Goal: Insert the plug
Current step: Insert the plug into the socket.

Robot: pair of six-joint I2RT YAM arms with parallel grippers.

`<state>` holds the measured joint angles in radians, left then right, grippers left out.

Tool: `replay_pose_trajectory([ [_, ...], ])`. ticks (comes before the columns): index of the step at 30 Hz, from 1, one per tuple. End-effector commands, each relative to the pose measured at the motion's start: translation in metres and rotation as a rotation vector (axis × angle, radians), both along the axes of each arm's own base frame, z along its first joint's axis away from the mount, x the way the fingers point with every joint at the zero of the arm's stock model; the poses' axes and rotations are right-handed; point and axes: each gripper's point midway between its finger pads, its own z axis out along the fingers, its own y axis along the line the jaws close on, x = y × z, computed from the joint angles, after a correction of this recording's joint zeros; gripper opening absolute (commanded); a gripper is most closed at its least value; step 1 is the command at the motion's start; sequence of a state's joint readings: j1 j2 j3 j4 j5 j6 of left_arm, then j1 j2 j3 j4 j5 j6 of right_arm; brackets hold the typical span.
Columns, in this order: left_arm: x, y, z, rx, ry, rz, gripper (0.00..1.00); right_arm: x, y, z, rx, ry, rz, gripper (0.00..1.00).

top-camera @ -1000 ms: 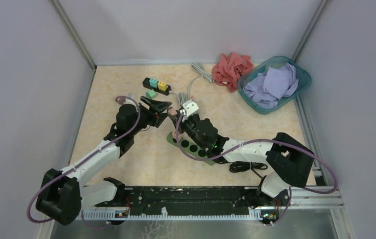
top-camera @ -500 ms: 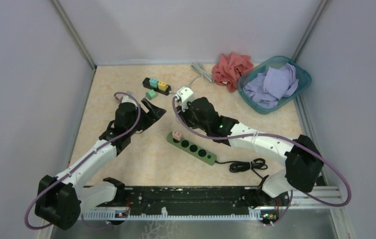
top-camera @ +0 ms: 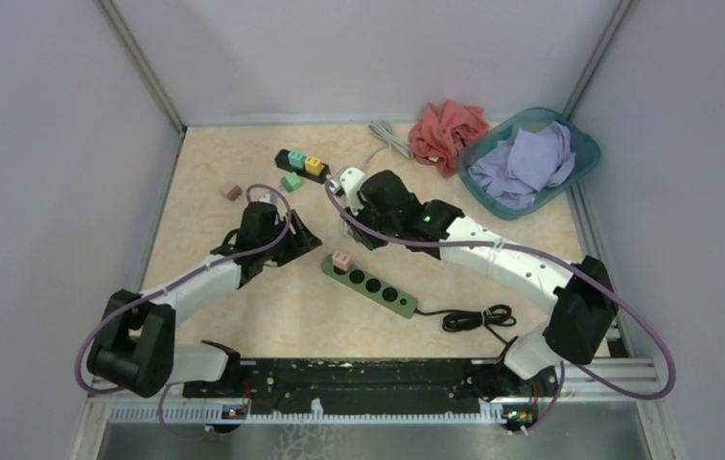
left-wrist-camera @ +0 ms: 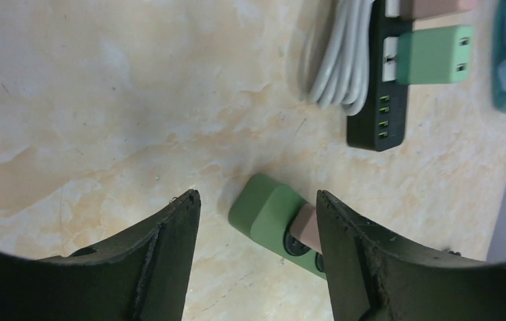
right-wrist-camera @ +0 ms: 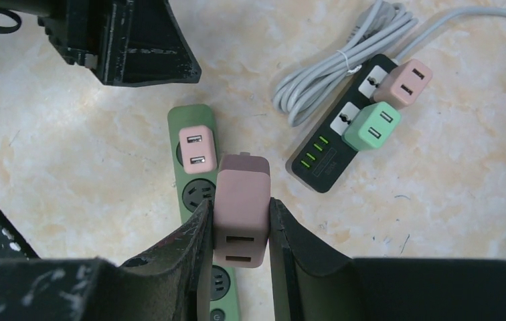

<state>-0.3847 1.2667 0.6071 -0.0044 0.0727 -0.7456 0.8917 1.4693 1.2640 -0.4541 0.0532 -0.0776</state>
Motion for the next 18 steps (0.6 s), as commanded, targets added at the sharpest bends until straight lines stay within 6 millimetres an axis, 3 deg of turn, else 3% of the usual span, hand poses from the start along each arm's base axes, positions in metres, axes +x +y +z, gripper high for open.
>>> replay_pose_trajectory([
  [1, 0.000, -0.010, -0.014, 0.011, 0.040, -0.095, 0.67, -0.007, 0.001, -0.004, -0.060, 0.064, 0.062, 0.00],
  [8, -0.006, -0.022, -0.036, -0.004, 0.111, -0.177, 0.57, -0.013, 0.003, -0.021, -0.123, 0.139, 0.099, 0.00],
  [18, -0.015, -0.028, -0.058, -0.014, 0.192, -0.230, 0.50, -0.020, 0.006, -0.064, -0.215, 0.245, 0.129, 0.00],
])
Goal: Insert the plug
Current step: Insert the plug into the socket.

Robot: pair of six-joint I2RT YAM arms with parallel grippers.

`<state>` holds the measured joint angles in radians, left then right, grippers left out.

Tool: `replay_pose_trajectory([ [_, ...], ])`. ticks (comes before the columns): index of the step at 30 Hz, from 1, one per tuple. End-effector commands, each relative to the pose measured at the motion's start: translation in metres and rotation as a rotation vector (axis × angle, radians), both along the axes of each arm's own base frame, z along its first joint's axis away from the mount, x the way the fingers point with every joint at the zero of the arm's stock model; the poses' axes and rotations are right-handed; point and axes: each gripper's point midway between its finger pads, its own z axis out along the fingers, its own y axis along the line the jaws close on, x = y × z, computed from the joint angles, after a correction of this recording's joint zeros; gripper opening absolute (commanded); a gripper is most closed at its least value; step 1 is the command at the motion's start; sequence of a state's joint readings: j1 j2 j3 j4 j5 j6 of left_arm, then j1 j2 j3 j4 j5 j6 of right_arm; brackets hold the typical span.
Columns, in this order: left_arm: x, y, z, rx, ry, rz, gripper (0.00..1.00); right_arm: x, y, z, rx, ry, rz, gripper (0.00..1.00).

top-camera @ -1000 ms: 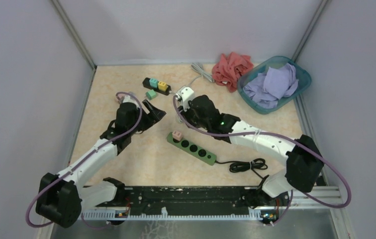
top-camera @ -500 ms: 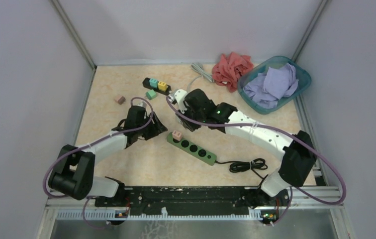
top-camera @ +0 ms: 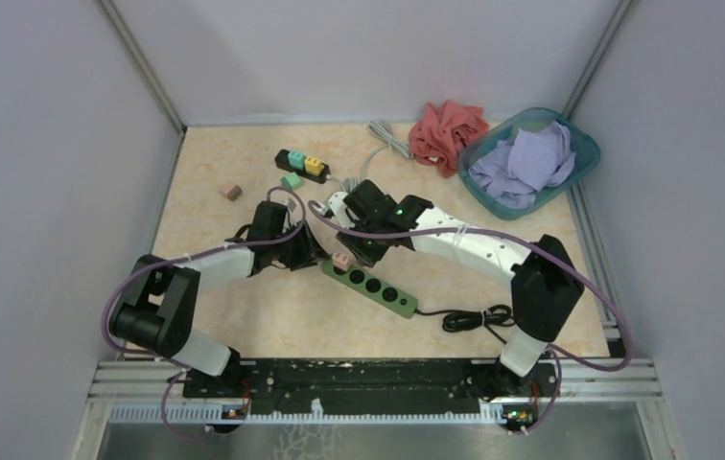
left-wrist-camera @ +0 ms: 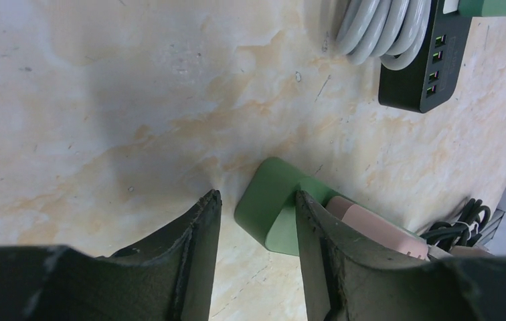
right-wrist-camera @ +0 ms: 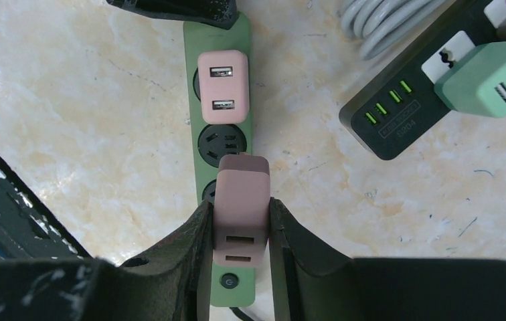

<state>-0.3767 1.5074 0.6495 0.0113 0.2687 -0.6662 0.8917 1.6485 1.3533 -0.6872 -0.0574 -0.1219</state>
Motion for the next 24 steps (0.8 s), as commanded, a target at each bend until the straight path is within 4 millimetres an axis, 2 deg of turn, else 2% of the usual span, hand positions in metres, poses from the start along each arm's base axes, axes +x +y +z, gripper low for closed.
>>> replay_pose_trajectory([
  [1, 0.000, -0.005, -0.004, -0.012, 0.010, -0.044, 0.50, 0.005, 0.011, 0.000, -0.003, 0.011, 0.023, 0.00],
  [9, -0.003, -0.006, -0.008, -0.015, 0.024, -0.052, 0.47, 0.001, 0.015, -0.017, -0.056, 0.031, 0.043, 0.00],
  [18, -0.005, -0.006, -0.010, -0.016, 0.030, -0.056, 0.46, 0.000, 0.028, -0.022, -0.081, 0.026, 0.063, 0.00],
  [24, -0.006, -0.006, -0.009, -0.017, 0.024, -0.058, 0.45, 0.002, 0.027, -0.032, -0.133, 0.028, 0.053, 0.00],
])
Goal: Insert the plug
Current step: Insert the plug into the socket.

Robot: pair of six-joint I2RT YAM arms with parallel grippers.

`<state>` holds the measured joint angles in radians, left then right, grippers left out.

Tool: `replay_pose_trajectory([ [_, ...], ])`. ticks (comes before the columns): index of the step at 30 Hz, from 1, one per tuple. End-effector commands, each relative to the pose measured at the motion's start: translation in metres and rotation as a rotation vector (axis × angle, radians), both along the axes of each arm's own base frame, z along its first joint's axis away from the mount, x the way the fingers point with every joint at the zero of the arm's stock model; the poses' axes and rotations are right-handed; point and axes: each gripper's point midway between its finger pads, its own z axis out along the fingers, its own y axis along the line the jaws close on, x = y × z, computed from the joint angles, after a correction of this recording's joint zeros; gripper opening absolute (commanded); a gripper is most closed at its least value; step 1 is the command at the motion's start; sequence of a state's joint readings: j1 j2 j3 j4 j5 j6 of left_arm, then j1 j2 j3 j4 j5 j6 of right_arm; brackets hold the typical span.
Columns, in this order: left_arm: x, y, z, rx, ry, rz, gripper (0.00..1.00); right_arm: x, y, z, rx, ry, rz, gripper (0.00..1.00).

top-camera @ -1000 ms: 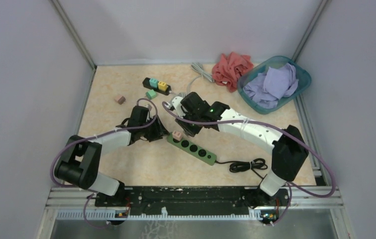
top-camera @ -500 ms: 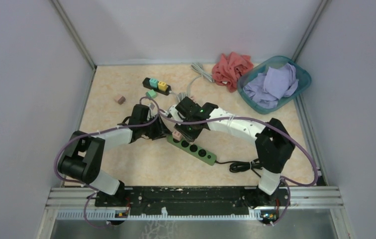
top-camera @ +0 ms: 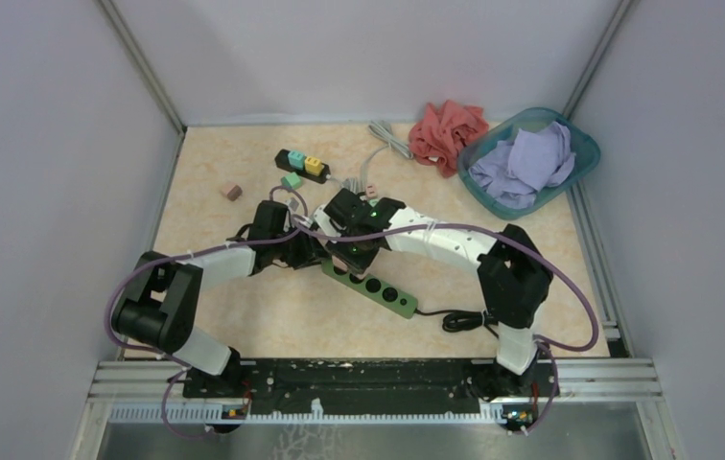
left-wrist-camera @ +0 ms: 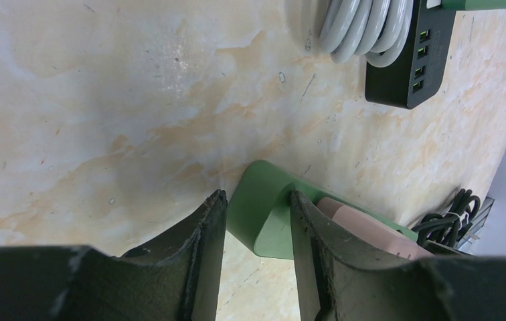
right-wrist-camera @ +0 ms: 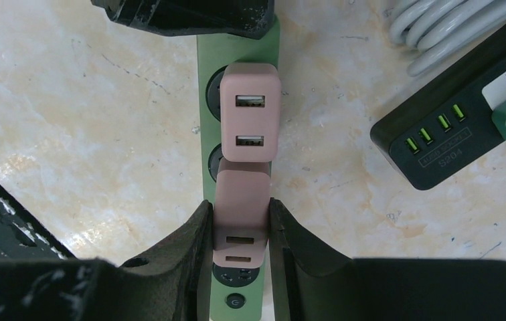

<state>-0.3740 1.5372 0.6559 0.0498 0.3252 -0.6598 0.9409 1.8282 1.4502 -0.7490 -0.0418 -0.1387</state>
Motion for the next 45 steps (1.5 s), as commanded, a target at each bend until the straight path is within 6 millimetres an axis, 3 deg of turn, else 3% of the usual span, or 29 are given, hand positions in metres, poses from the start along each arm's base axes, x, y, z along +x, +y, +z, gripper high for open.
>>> replay_pose_trajectory([
  [1, -0.007, 0.004, -0.009, 0.027, 0.025, -0.019, 0.45, 0.008, 0.008, 0.008, -0.014, -0.039, 0.000, 0.00],
  [13, -0.007, 0.003, -0.008, 0.025, 0.022, -0.019, 0.44, 0.003, 0.003, 0.006, -0.070, -0.034, 0.000, 0.00],
  [22, -0.006, 0.004, -0.009, 0.028, 0.024, -0.015, 0.44, 0.001, 0.006, 0.021, -0.048, -0.060, 0.002, 0.00],
  [30, -0.007, 0.004, -0.009, 0.027, 0.026, -0.015, 0.44, 0.000, -0.001, 0.019, -0.079, -0.057, -0.012, 0.00],
  [39, -0.007, 0.004, -0.009, 0.027, 0.026, -0.015, 0.44, 0.000, 0.003, 0.038, -0.025, -0.086, -0.019, 0.00],
  [45, -0.007, 0.003, -0.009, 0.024, 0.028, -0.016, 0.44, -0.003, 0.003, 0.032, -0.037, -0.065, -0.012, 0.00],
])
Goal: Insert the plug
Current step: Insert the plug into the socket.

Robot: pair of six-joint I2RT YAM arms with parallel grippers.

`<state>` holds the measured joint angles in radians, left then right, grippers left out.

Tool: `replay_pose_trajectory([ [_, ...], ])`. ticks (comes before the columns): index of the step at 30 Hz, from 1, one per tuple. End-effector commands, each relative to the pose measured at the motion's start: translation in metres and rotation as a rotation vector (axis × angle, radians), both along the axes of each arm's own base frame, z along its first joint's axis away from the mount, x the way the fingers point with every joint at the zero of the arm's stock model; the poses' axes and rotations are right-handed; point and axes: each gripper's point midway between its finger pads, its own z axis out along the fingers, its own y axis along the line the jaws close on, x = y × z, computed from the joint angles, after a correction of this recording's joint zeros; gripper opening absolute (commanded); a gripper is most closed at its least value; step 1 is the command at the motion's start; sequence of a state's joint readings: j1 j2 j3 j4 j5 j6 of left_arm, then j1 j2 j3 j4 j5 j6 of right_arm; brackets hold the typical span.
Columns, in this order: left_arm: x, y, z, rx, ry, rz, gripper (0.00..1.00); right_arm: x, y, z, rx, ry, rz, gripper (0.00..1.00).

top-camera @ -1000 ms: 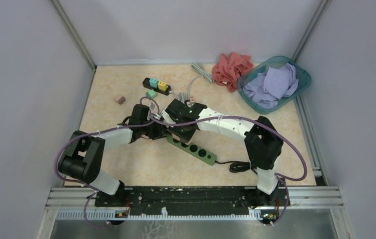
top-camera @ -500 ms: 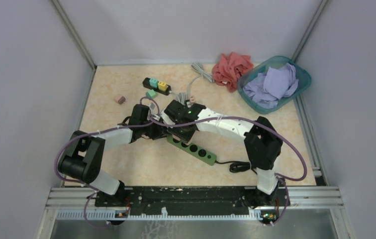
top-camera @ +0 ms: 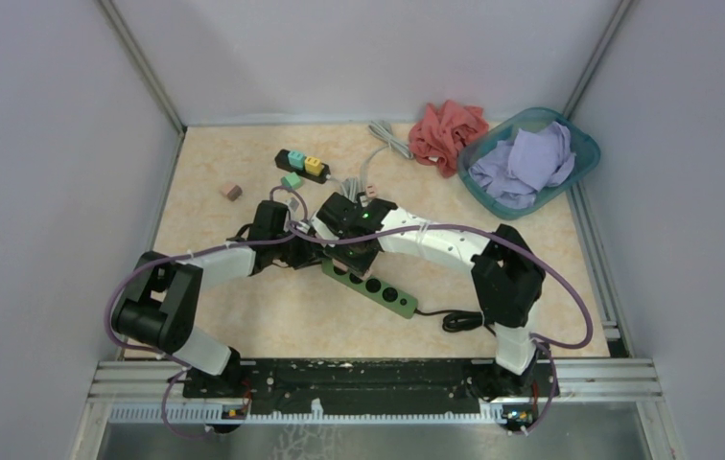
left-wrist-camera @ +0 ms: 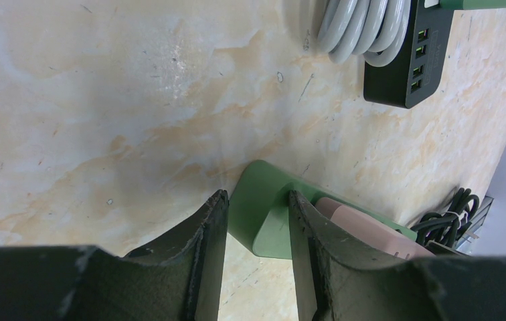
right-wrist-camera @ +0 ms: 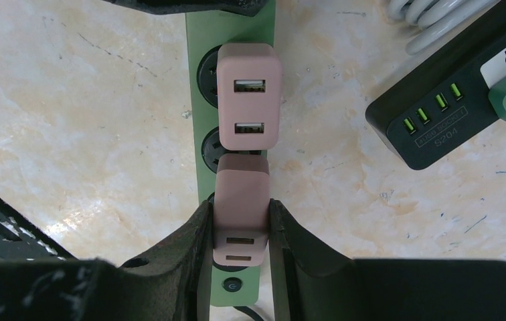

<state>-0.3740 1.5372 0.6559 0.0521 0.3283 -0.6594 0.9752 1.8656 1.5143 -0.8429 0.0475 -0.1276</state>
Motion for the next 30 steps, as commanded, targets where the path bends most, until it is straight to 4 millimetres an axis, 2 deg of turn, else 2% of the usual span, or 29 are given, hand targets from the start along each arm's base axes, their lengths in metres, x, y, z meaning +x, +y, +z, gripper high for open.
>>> replay_pose_trajectory([
  [1, -0.007, 0.003, -0.010, 0.027, 0.029, -0.016, 0.44, -0.001, 0.008, 0.029, 0.055, -0.038, 0.002, 0.00],
  [21, -0.007, 0.002, -0.008, 0.022, 0.028, -0.022, 0.44, 0.006, 0.009, -0.010, -0.039, -0.009, -0.002, 0.00],
  [30, -0.007, 0.003, -0.007, 0.020, 0.025, -0.019, 0.43, 0.004, 0.008, -0.034, -0.086, 0.018, -0.002, 0.00],
])
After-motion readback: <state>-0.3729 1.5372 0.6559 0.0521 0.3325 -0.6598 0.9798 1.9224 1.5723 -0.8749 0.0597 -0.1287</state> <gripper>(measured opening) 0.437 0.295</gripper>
